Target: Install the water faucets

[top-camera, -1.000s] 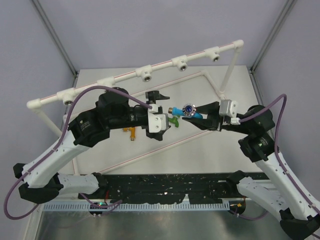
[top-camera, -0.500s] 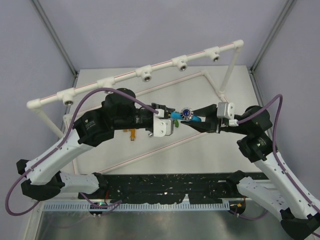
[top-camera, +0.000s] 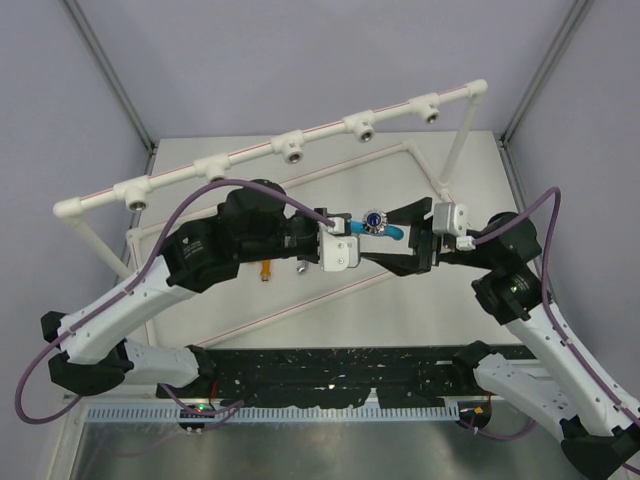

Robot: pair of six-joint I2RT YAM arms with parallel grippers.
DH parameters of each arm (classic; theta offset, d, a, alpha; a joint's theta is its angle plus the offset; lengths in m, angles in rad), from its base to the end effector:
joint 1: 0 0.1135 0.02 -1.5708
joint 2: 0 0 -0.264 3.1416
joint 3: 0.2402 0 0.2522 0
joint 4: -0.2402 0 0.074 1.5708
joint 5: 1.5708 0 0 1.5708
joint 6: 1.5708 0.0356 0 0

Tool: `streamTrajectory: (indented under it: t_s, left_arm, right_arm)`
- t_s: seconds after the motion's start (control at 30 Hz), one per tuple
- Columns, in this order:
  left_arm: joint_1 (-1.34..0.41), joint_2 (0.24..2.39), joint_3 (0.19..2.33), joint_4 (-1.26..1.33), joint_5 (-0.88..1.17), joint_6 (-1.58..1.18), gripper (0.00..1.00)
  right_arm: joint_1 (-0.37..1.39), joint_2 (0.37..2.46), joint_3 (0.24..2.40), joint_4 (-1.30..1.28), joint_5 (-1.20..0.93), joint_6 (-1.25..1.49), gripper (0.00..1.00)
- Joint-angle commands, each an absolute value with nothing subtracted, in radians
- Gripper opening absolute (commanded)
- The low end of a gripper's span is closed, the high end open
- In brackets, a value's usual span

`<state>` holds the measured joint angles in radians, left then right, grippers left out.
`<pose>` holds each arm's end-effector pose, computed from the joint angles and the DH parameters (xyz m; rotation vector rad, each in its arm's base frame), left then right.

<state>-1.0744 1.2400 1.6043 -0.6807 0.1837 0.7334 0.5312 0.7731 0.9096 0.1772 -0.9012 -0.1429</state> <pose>0.1111 -0.2188 0.4726 1.5695 1.0743 -0.4057 0.1212 0.1036 0.4203 -1.1460 0.8649 0.8846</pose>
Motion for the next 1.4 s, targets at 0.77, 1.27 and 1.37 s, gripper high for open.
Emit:
streamTrajectory:
  t_s: [0.77,1.27,1.37]
  left_arm:
    - [-0.978,1.215,1.778,-0.724,-0.345,0.496,1.0]
    - [-0.532,1.025,1.631,-0.825,-0.391,-0.093,0.98]
    - [-0.517,0.999,1.623,-0.883,-0.402,-0.172,0.97]
  right_arm:
    - [0.511,0.767,0.914,0.034,-0.404,-0.515,0.05]
    - [0.249,0.836,0.833,0.383,-0.175,-0.739,0.05]
    - [0.215,0.845,0.798,0.478,-0.189,-0.755,0.05]
